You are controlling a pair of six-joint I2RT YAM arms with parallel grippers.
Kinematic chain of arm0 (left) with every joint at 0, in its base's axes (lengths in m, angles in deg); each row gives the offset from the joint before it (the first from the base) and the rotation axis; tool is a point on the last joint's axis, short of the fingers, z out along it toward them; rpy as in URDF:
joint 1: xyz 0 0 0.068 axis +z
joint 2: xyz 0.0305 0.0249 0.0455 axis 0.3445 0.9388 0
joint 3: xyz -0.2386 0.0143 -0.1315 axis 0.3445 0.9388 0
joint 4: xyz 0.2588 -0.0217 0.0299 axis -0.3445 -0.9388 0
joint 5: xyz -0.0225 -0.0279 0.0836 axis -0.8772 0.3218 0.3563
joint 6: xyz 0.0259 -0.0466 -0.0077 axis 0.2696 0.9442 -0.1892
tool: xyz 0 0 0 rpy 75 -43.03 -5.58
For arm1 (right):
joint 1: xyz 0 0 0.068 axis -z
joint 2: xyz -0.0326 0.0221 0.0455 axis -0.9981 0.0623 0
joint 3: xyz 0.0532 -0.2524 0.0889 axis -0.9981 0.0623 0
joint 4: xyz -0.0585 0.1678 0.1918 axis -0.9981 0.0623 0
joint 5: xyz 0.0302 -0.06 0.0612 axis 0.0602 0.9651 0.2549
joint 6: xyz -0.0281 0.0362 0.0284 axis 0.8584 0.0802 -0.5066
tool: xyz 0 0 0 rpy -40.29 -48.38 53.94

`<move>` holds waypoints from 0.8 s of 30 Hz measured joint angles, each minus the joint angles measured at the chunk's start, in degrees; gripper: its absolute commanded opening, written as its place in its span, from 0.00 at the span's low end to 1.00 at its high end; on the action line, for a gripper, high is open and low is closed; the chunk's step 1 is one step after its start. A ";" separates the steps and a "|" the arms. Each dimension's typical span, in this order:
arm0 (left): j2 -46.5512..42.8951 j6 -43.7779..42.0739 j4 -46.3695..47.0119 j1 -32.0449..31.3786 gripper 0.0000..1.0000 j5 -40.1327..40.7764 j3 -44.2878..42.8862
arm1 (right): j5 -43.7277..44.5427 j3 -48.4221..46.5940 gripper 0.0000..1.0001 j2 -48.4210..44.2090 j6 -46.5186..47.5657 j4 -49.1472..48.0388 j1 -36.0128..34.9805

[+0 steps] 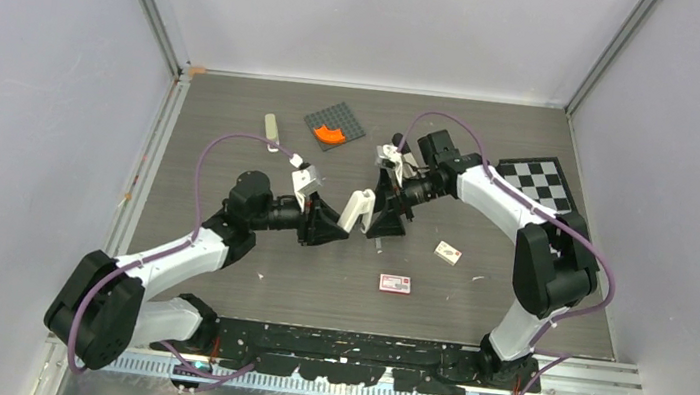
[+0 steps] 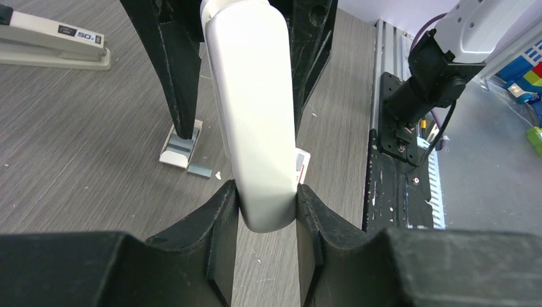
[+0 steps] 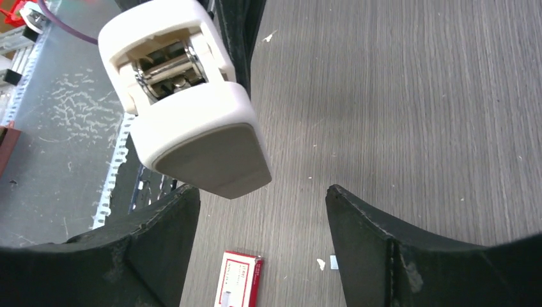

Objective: Unload the staples from the stapler
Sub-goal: Unload the staple at the center of the board.

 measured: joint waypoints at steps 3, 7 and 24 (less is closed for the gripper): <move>0.11 0.35 0.94 -0.11 0.00 -0.72 0.02 | -1.09 -0.92 0.67 0.00 3.15 2.84 -0.39; 0.24 0.83 1.64 -0.35 0.00 -1.31 0.02 | -2.91 -3.02 0.63 0.02 11.69 10.47 -0.72; 2.25 2.03 4.42 -1.09 0.00 -3.98 0.13 | -9.31 -18.10 0.54 12.74 56.87 49.11 -0.81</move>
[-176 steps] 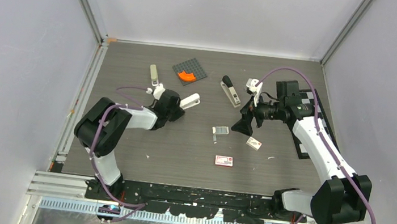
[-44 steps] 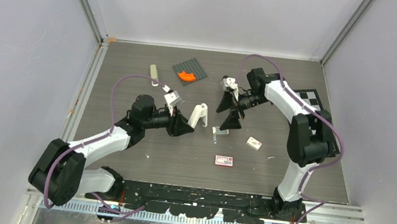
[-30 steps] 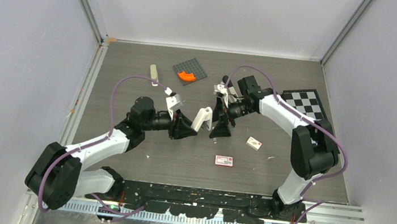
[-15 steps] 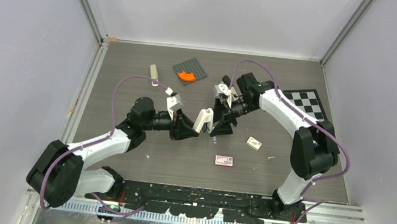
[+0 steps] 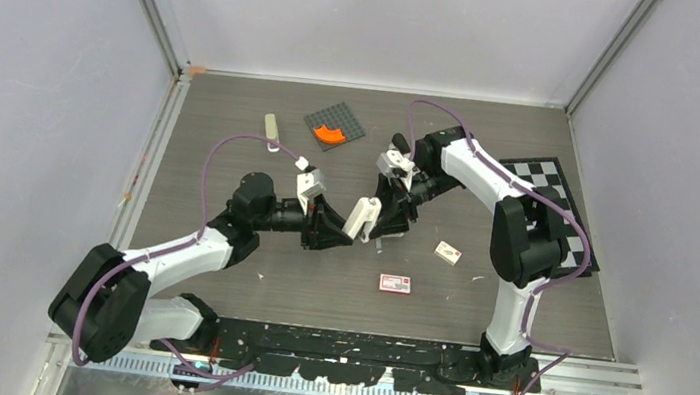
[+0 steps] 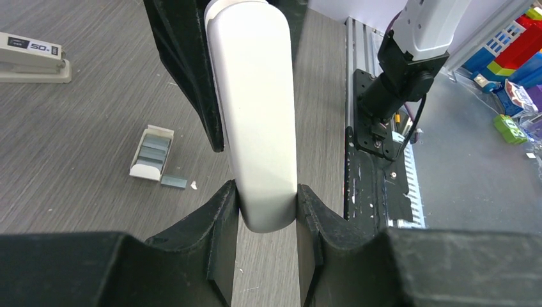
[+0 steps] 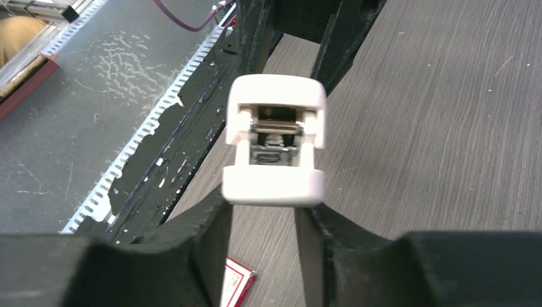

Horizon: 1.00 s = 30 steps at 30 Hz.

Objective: Unload the staples from the stapler
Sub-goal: Unload the staple at the center of the board.

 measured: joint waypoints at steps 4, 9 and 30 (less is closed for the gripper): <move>0.02 0.04 0.22 0.02 0.00 0.46 0.00 | -0.46 -0.02 0.65 0.00 1.97 1.97 -0.02; 0.28 0.59 0.28 0.00 0.00 0.59 0.00 | -1.03 -0.02 0.65 0.00 2.95 2.99 -0.02; -5.27 -1.40 -3.10 -0.37 0.00 5.64 0.90 | 1.11 -0.42 0.14 0.04 3.82 2.93 4.42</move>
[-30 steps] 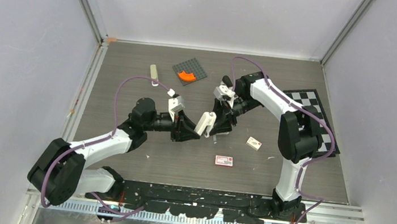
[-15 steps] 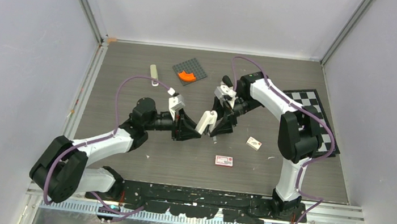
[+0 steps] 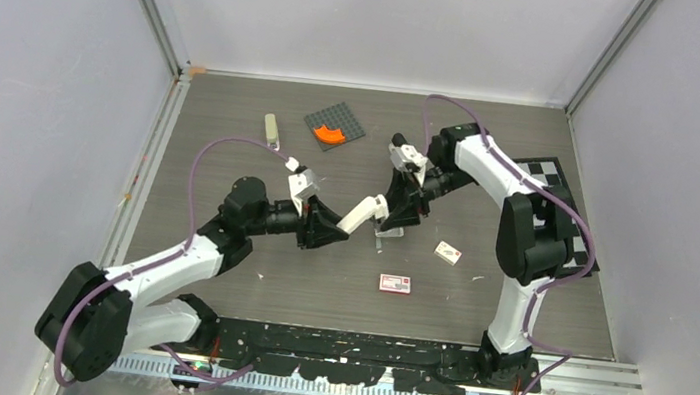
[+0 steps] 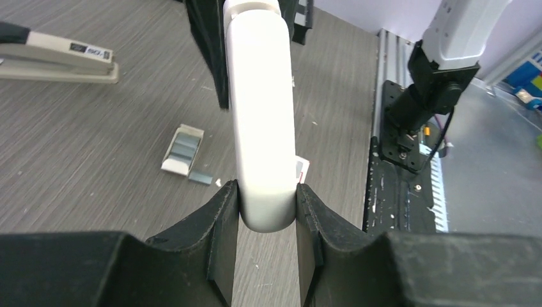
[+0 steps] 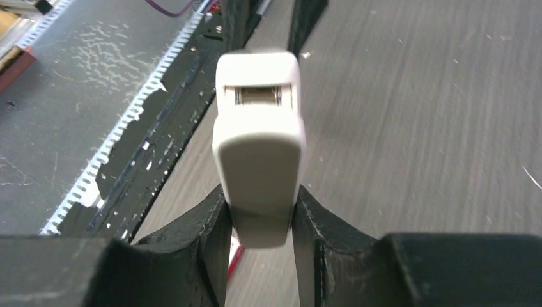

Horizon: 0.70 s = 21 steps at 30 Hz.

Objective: Unload the staples from the stapler
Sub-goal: Unload the staple at the center of the board.

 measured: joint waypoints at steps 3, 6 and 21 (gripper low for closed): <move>-2.29 -0.76 -2.34 0.00 0.00 2.95 1.36 | 2.10 -0.28 0.14 -0.11 -2.14 -0.39 2.71; -3.04 -0.94 -4.79 0.00 0.00 5.57 1.70 | 6.40 2.97 0.15 -2.49 -13.62 -7.58 2.91; -3.98 1.40 -14.71 0.11 0.00 12.96 4.68 | 35.65 15.15 0.10 -13.35 -54.16 -38.42 -9.86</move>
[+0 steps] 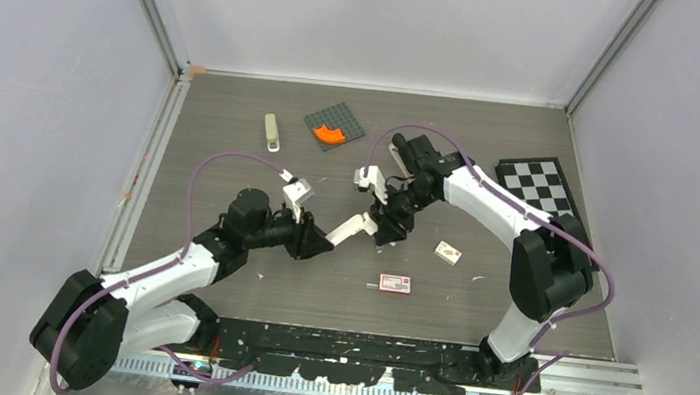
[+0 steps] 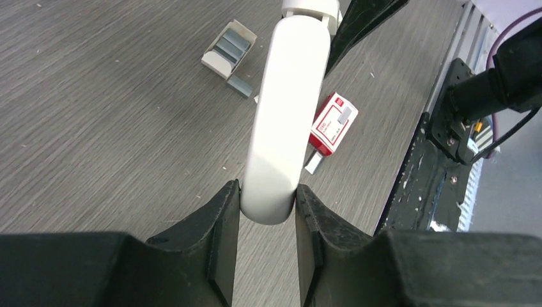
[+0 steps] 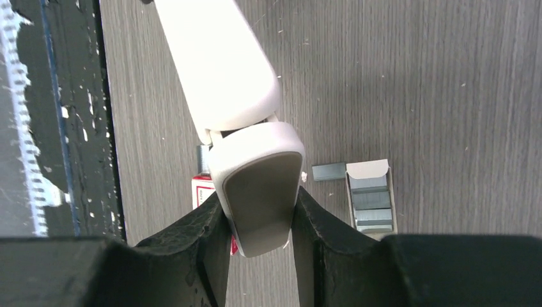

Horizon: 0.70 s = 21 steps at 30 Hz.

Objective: Unload the staples from the stapler
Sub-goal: Unload the staple at the center of the board.

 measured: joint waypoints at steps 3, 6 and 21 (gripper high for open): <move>0.02 3.06 0.81 0.02 0.00 1.05 0.11 | -0.26 -0.81 0.13 0.90 -3.32 -0.42 0.09; 0.57 8.37 2.73 0.02 0.00 1.27 0.44 | -3.76 -3.13 0.25 2.91 -6.08 0.92 0.11; 2.32 37.62 24.44 0.24 0.00 4.81 3.04 | -14.82 -2.82 1.00 -0.79 -17.57 0.46 -0.22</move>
